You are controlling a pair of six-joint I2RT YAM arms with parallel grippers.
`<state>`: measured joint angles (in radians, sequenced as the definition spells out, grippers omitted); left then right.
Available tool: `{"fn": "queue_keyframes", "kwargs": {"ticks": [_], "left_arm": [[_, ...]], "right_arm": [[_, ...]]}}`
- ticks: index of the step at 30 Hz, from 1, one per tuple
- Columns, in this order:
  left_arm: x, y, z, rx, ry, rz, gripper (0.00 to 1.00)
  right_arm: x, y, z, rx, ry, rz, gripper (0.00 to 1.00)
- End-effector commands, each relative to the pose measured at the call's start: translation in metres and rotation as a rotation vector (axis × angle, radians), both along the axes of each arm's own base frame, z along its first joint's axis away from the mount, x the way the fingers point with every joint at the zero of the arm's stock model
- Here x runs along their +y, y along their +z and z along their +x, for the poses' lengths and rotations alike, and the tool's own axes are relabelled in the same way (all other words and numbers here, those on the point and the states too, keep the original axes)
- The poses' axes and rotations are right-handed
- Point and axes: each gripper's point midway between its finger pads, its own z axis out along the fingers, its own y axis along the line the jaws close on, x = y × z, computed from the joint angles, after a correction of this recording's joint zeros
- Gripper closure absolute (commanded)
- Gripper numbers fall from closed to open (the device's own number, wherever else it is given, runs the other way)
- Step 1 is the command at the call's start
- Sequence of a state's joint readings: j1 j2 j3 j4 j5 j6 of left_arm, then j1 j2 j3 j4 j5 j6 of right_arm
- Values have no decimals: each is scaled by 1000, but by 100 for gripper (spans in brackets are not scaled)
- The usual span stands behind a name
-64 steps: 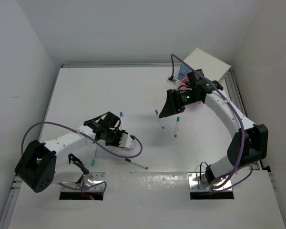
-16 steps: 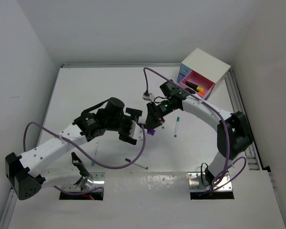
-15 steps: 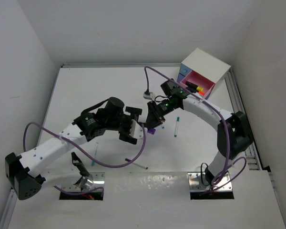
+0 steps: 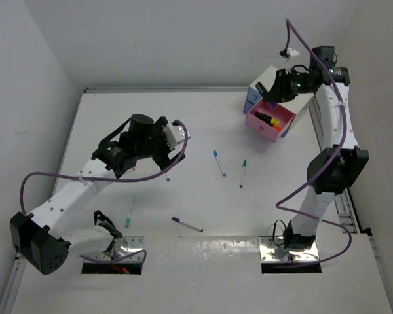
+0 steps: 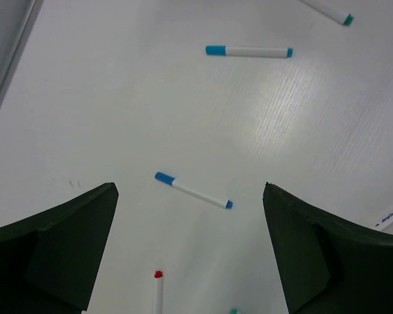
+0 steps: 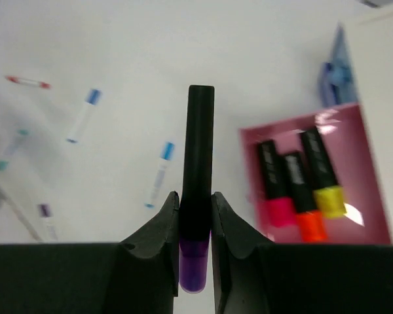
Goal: Sort the stationery into containers
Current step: Place the pen in the drawer.
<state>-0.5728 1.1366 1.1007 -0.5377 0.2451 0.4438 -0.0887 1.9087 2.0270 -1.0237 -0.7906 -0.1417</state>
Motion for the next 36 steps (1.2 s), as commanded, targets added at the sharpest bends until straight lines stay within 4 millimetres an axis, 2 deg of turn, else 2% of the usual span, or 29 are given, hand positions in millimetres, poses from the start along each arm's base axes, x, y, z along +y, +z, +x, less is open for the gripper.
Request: {"fn": "queue_keyframes", "kwargs": {"ticks": [1, 5, 9, 13, 17, 21, 22, 25, 28, 29, 31, 32, 33, 34, 35, 36], "left_arm": [[5, -5, 7, 89, 84, -88, 0], [21, -19, 14, 104, 145, -57, 0], [38, -30, 21, 131, 212, -43, 0], [45, -46, 20, 208, 228, -27, 0], [53, -49, 19, 218, 244, -24, 0], [60, -54, 19, 221, 266, -30, 0], [60, -54, 19, 217, 267, -35, 0], [61, -53, 21, 211, 266, -41, 0], [64, -49, 26, 190, 280, -39, 0], [66, -48, 28, 185, 290, -40, 0], [68, -44, 31, 175, 299, -45, 0], [68, -43, 31, 172, 295, -47, 0], [67, -44, 31, 178, 289, -53, 0], [66, -43, 31, 179, 286, -58, 0], [65, -44, 31, 183, 282, -61, 0], [63, -43, 30, 187, 272, -68, 1]], "right_arm": [[-31, -22, 15, -143, 58, -304, 100], [-58, -38, 27, -175, 31, -398, 100], [-68, -61, 38, -201, 27, -454, 100], [-70, -85, 52, -186, 35, -505, 100], [-76, -98, 62, -162, 35, -540, 100], [-76, -107, 67, -159, 34, -551, 78], [-75, -110, 67, -155, 37, -549, 68], [-71, -104, 72, -159, 24, -548, 47], [-69, -82, 78, -191, -10, -535, 43], [-67, -66, 78, -212, -34, -517, 43], [-61, -50, 75, -236, -44, -500, 46], [-50, -32, 66, -268, -35, -480, 50], [-42, -25, 59, -279, -20, -468, 54], [-35, -21, 52, -296, -4, -462, 59], [-32, -36, 37, -261, 22, -458, 69], [-7, -24, 21, -304, 74, -456, 73]]}}
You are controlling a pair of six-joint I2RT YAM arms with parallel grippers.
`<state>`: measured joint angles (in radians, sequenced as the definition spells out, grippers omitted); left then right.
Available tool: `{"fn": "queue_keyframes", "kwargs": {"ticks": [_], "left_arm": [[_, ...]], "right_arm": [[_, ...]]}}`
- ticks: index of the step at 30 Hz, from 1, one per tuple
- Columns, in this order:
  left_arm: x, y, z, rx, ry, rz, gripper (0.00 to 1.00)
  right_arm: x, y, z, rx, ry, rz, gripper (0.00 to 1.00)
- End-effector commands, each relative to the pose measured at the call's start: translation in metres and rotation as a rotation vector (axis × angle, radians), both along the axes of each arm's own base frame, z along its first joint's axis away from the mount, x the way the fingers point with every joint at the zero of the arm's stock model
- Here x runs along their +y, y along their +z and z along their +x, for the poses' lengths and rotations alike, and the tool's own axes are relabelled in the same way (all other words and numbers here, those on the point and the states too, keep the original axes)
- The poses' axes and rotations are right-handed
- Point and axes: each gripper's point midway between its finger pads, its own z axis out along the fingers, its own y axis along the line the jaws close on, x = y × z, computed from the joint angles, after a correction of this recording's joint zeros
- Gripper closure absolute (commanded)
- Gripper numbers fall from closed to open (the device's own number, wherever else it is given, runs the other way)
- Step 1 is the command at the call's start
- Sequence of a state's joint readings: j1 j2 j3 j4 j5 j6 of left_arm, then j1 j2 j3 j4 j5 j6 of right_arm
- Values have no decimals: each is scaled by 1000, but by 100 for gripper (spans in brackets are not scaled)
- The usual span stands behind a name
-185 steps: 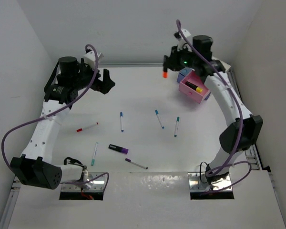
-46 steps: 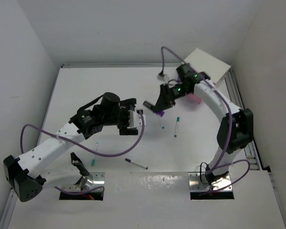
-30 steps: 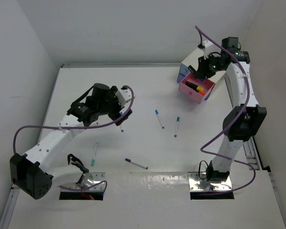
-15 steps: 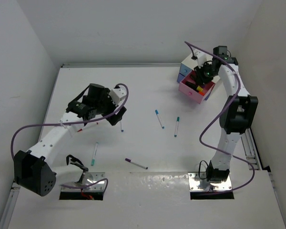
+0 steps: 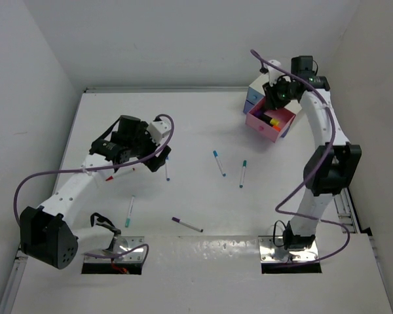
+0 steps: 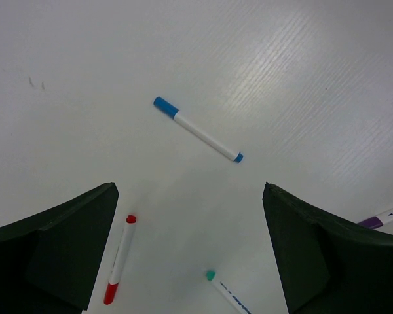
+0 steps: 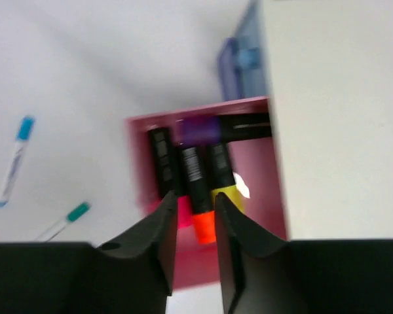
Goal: Sort the stationery into containers
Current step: Place the pen in the drawer, then close the drawer in the storage box.
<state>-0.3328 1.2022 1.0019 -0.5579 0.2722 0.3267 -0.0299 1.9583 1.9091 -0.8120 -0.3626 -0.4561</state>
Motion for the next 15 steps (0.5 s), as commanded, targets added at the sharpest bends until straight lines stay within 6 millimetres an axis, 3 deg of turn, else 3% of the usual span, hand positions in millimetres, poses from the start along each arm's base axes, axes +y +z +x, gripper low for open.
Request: {"fn": "queue_keyframes", "kwargs": {"ticks": [1, 2, 3, 4, 7, 10, 15], "left_arm": [[-6, 22, 6, -54, -6, -65, 1], [-8, 23, 6, -52, -9, -69, 1], [-9, 23, 6, -52, -13, -74, 2], [-8, 23, 6, -51, -9, -77, 2], [-7, 22, 6, -49, -7, -75, 3], [-6, 24, 7, -56, -2, -73, 3], [-6, 24, 7, -57, 2, -76, 3]], "right_arm": [[50, 45, -43, -88, 124, 34, 76], [63, 25, -59, -45, 174, 21, 81], [65, 26, -67, -52, 182, 1, 83], [68, 9, -76, -12, 194, -11, 85], [74, -17, -92, 51, 201, -42, 89], [77, -41, -97, 54, 200, -85, 94], [65, -67, -81, -49, 175, -248, 100]]}}
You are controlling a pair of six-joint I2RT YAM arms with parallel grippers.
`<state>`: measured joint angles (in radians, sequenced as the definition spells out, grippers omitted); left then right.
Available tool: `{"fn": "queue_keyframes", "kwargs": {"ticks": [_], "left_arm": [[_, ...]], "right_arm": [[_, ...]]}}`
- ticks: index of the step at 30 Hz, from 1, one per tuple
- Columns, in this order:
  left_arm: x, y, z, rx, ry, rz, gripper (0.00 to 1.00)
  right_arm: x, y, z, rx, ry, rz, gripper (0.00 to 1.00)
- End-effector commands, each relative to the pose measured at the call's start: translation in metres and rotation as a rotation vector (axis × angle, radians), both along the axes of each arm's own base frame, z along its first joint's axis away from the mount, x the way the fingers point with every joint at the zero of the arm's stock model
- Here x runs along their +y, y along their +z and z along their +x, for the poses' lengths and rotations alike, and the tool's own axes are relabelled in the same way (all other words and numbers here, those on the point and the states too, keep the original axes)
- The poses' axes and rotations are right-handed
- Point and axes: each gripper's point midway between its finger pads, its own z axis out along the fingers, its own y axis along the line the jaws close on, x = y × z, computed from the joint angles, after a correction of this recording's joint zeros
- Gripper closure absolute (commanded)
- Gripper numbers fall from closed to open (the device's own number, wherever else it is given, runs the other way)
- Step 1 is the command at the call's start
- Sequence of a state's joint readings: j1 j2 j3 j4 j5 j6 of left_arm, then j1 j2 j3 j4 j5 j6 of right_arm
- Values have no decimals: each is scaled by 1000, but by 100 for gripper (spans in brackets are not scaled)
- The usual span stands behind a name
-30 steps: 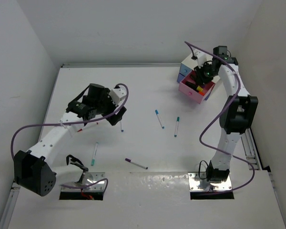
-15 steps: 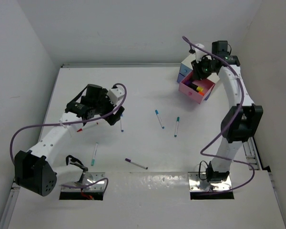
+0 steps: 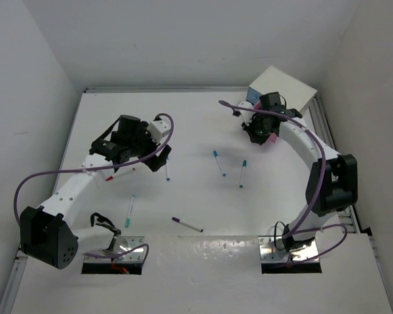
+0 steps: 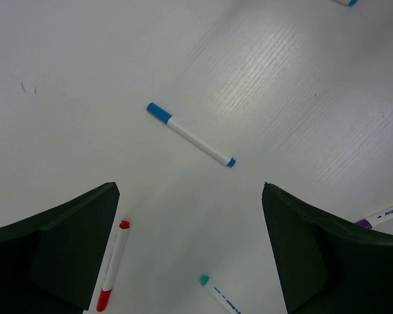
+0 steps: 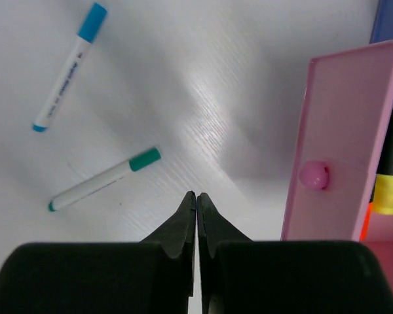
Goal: Sort the stationery into containers
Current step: Close the drawer in the storage box.
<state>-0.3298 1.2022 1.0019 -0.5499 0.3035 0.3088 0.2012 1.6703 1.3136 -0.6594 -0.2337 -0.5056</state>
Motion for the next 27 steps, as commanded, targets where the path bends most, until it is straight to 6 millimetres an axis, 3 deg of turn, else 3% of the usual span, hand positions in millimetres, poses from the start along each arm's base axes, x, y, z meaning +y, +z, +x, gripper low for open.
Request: {"fn": "queue_keyframes", "kwargs": {"ticks": [1, 11, 17, 27], "left_arm": [[-2, 21, 8, -63, 10, -44, 2], [-3, 16, 11, -58, 16, -50, 2], [-3, 15, 12, -60, 11, -41, 3], [1, 13, 17, -78, 13, -12, 2]], "right_arm": [[-6, 10, 35, -199, 2, -105, 100], [-33, -2, 76, -340, -20, -291, 100], [-52, 1, 105, -395, -59, -349, 100], [-64, 14, 127, -475, -124, -388, 100]]}}
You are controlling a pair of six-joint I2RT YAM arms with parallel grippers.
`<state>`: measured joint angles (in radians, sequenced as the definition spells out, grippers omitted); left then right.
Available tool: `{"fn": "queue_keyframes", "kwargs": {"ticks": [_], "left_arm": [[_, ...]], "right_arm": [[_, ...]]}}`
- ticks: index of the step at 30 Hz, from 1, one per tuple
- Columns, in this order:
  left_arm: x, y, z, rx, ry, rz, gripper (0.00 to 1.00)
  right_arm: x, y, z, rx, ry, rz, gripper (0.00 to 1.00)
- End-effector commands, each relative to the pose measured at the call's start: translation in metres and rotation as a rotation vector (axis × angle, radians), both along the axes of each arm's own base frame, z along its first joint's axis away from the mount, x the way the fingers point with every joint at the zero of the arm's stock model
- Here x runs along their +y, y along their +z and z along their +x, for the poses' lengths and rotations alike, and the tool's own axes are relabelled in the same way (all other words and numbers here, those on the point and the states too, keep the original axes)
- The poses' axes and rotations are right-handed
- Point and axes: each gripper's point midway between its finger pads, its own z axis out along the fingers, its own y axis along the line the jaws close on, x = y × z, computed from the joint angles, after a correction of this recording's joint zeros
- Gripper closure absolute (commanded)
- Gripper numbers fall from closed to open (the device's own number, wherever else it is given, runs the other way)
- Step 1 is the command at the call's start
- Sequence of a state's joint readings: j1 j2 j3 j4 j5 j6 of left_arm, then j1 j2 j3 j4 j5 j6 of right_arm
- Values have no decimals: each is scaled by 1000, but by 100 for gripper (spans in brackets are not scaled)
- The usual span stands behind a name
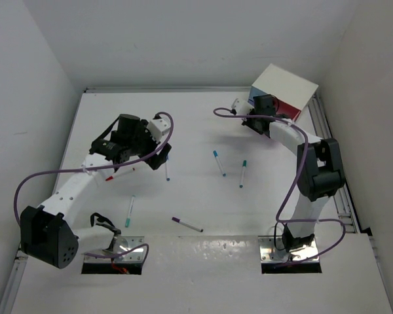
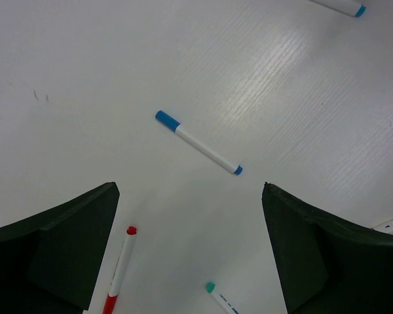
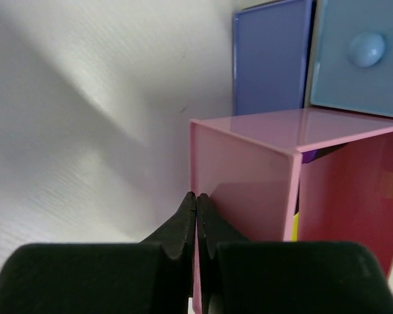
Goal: Sort the stationery into containers
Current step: Close the drawer in the storage box.
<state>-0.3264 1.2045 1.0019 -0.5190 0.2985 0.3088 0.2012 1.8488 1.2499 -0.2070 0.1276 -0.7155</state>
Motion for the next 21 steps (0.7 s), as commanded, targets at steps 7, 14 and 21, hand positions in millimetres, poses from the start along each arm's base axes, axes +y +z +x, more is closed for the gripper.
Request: {"fn": "queue_keyframes", "kwargs": {"ticks": [7, 14, 21], "left_arm": [[1, 6, 14, -51, 0, 4, 2], [-5, 21, 15, -87, -42, -36, 2], [-24, 44, 13, -123, -123, -110, 3]], "right_arm": [[-6, 62, 30, -175, -24, 28, 100], [-8, 84, 24, -170, -39, 139, 90], [-30, 157, 51, -239, -259, 427, 69]]}}
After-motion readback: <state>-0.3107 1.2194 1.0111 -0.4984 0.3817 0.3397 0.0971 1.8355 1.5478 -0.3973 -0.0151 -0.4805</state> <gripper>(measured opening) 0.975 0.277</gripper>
